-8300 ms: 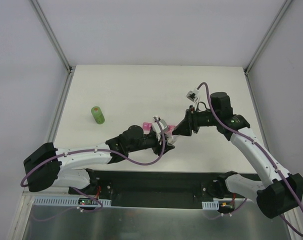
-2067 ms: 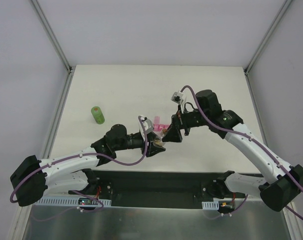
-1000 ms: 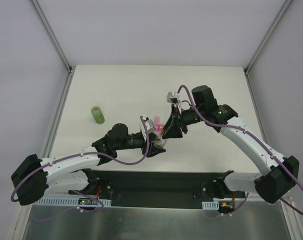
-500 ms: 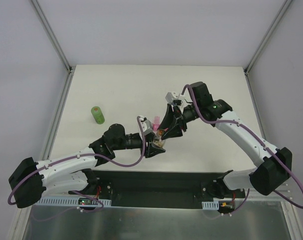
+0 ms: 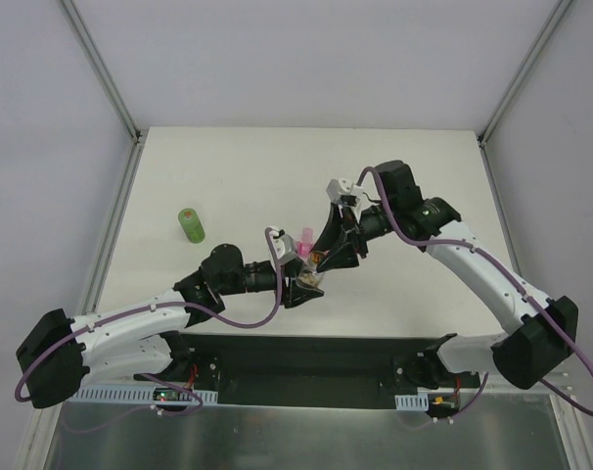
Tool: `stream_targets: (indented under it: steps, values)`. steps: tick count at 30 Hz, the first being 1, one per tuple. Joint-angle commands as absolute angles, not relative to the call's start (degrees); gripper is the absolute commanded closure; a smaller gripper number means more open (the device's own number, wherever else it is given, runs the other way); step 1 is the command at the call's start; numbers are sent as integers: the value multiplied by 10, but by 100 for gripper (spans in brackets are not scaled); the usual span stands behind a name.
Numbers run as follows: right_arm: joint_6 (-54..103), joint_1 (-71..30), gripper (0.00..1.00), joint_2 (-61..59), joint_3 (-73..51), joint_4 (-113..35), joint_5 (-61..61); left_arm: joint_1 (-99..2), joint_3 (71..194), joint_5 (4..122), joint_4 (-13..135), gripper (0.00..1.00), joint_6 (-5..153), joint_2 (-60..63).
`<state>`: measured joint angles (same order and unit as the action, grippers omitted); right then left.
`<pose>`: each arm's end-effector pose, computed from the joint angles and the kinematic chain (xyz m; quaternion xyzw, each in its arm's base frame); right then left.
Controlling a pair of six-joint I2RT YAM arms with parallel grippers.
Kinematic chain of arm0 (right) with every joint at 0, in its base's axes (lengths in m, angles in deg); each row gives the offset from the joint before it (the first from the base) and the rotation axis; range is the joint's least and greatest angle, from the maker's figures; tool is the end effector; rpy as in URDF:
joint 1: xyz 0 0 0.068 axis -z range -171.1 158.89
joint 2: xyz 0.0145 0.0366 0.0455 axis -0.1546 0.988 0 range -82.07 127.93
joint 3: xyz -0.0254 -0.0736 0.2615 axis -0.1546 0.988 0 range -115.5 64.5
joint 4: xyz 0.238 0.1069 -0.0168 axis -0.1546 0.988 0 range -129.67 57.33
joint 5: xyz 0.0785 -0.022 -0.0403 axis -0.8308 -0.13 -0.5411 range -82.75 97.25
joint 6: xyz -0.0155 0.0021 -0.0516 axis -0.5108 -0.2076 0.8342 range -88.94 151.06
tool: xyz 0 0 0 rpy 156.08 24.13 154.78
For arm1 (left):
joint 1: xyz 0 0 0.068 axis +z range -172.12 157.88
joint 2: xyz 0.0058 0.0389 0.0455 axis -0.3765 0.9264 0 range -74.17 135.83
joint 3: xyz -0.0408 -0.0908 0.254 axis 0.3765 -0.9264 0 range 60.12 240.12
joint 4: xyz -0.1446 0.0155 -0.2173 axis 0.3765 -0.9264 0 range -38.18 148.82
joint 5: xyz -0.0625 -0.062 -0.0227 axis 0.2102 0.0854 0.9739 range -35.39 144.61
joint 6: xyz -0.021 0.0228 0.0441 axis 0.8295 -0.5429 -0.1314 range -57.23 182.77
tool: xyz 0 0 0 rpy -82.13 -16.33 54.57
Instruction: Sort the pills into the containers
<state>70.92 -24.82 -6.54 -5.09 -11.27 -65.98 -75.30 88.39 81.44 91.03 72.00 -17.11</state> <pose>0.2085 0.1802 0.3559 -0.6481 0.4018 0.5066 0.4025 0.1224 -0.1903 0.2760 0.4062 0.5553 -0.5029 0.5231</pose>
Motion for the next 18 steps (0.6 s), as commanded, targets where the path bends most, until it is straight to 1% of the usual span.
stream_targets:
  steps: [1,2,4,5,8,9,10,12,16,18]
  values:
    - [694,-242,61,-105,-28,-128,-645,-748,871,797,908,100,710,-184]
    - [691,-243,43,-108,-23,-128,-636,-748,875,793,905,100,710,-185]
    - [668,-247,28,-121,-17,-127,-604,-748,881,784,896,100,705,-191]
    - [654,-246,15,-131,-17,-127,-579,-748,887,778,882,100,702,-192]
    - [616,-246,1,-145,-40,-103,-541,-748,900,770,861,100,690,-192]
    - [603,-246,0,-150,-48,-95,-504,-748,903,769,846,100,687,-188]
    - [582,-246,3,-150,-58,-73,-486,-748,906,770,839,100,683,-185]
    - [552,-248,3,-144,-85,-51,-430,-748,918,777,824,100,681,-170]
    - [508,-271,3,-101,-142,55,-338,-748,940,782,809,100,687,-148]
    - [499,-284,3,-98,-136,51,-311,-748,951,776,807,100,690,-137]
